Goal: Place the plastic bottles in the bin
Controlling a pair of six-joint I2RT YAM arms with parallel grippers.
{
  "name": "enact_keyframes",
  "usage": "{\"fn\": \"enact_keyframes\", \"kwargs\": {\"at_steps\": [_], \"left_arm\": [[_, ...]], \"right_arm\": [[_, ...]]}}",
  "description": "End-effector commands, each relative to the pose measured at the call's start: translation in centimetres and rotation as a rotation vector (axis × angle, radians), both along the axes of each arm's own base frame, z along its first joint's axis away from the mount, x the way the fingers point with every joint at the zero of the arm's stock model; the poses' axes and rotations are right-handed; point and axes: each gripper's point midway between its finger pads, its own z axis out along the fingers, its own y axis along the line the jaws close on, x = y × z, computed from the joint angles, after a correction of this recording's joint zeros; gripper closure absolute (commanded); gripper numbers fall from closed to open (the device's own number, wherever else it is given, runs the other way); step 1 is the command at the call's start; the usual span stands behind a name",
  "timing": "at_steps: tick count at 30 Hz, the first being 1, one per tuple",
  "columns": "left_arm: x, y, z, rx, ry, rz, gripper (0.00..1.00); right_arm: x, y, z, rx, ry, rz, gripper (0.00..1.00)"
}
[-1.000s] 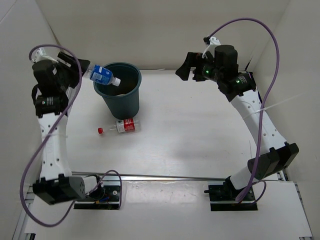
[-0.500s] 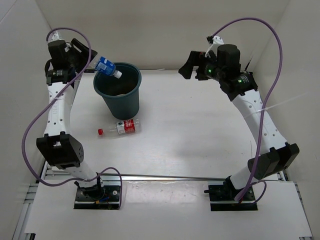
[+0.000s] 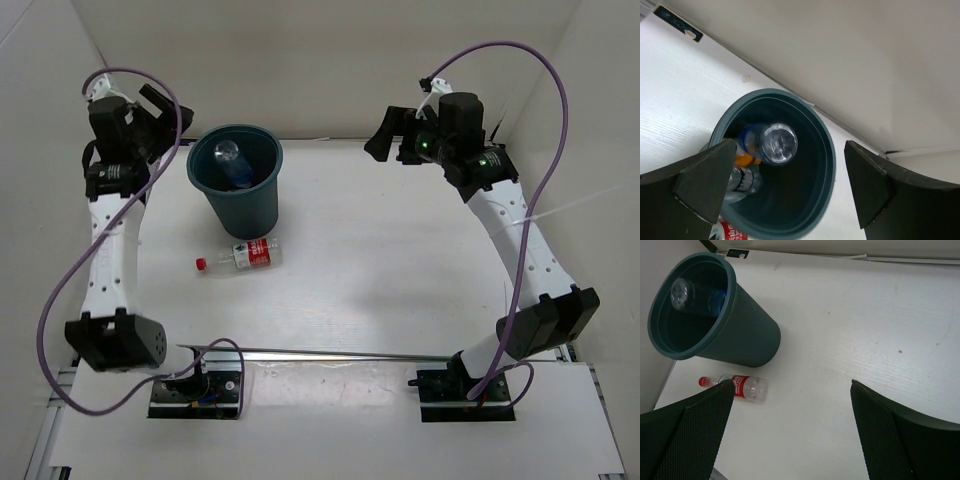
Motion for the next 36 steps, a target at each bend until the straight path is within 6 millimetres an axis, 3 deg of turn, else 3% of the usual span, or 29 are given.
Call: {"fn": "enact_keyframes", "kwargs": {"at_steps": [1,2,3,4,5,6,8,10,11,12,14,15,17,19,20,24,36], "left_arm": [[-5.2,0.6,5.2,0.008,-0.136,0.075,0.00],[-6.1,1.2,3.0,-0.030,-0.095,0.114,0.00],[-7.3,1.8,2.4,-0.125,-0.091,0.183,0.00],[-10.6,2.9,3.5,-0.175,-0.154,0.274,0.00],[-11.9,3.2,2.0,-0.234,-0.145,0.313,0.00],[-12.6,3.1,-2.7,-0.295,-0.065,0.350,0.00],[-14.8,1.9,-4.7,-0.459,-0.059,0.356,0.00],[-16.6,0.9,-11.4,-0.571,0.127,0.409,0.00],[-16.6,1.2,-12.4,-0.606,0.144,0.445,0.00],[-18.0,1.1,-16.3,-0.625,0.270,0.504,0.00],[-18.6,1.3,-18.4,-0.636,0.318,0.535,0.00],[-19.0,1.4,-20.5,-0.650,0.373,0.552,0.00],[-18.6,0.0,-22.2,-0.732,0.435,0.498,0.00],[-18.7,-0.5,-25.2,-0.803,0.526,0.488,0.00],[-18.7,-1.2,-25.9,-0.826,0.558,0.459,0.00],[-17.5,-0.4,-26.9,-0.781,0.525,0.440,0.00],[-17.3,-1.2,-31.8,-0.780,0.617,0.391,0.00]], "right_arm": [[-0.9,-0.2,1.2,0.014,-0.034,0.014,0.00],[-0.9,-0.2,1.2,0.014,-0.034,0.014,0.00],[-0.9,-0.2,1.2,0.014,-0.034,0.014,0.00],[-0.9,-0.2,1.2,0.014,-0.034,0.014,0.00],[-1.0,-0.2,1.0,0.011,-0.026,0.014,0.00],[-1.0,-0.2,1.0,0.011,-0.026,0.014,0.00],[-1.1,-0.1,1.0,0.014,-0.024,0.022,0.00],[-0.9,0.0,0.6,0.010,-0.016,0.022,0.00],[-0.9,0.0,0.6,0.010,-0.016,0.022,0.00],[-1.0,0.0,0.4,0.007,-0.007,0.022,0.00],[-1.1,0.1,0.5,0.011,-0.006,0.032,0.00],[-1.1,0.1,0.5,0.011,-0.006,0.032,0.00],[-1.1,0.1,0.5,0.004,-0.011,0.036,0.00],[-1.1,0.1,0.5,0.004,-0.011,0.036,0.00],[-1.1,0.1,0.5,0.004,-0.011,0.036,0.00],[-1.3,-0.5,-0.1,-0.007,-0.006,0.028,0.00],[-2.2,-2.6,-0.8,-0.019,0.004,-0.008,0.00]]}}
